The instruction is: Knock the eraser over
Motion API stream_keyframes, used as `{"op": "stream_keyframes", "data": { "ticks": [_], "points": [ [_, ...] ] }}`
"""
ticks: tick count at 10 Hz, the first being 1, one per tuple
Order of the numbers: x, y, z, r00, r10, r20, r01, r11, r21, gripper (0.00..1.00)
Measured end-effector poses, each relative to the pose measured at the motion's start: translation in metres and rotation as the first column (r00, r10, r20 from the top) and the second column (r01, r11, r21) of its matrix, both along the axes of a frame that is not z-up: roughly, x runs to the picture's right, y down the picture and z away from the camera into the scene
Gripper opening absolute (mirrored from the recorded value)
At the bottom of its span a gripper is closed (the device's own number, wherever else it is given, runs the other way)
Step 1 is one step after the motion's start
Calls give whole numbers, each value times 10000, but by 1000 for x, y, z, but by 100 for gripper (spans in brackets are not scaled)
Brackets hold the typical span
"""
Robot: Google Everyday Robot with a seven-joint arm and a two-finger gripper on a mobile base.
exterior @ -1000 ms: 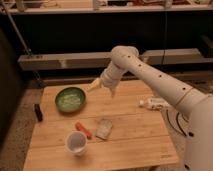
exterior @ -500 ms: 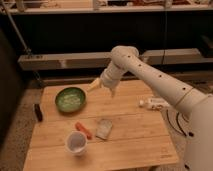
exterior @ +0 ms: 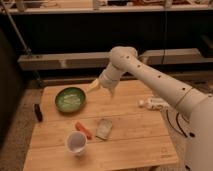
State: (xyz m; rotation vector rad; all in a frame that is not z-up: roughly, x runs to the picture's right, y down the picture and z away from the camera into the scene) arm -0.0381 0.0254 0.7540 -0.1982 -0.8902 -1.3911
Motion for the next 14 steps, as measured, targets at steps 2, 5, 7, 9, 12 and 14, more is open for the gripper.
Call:
{"op": "stream_keyframes", "data": {
  "ticks": [2, 5, 7, 9, 12, 14],
  "points": [
    [-35, 10, -7, 9989, -389, 253, 386, 9992, 129, 80],
    [-59, 23, -15, 9948, -860, 548, 849, 9961, 236, 80],
    [-85, 37, -20, 9868, -1325, 928, 1297, 9909, 356, 78],
    [-113, 51, -23, 9765, -1726, 1292, 1688, 9848, 400, 62],
    [-131, 55, -25, 9543, -2438, 1726, 2354, 9695, 678, 49],
    [-154, 56, -25, 9406, -2835, 1870, 2718, 9585, 860, 49]
  ]
}}
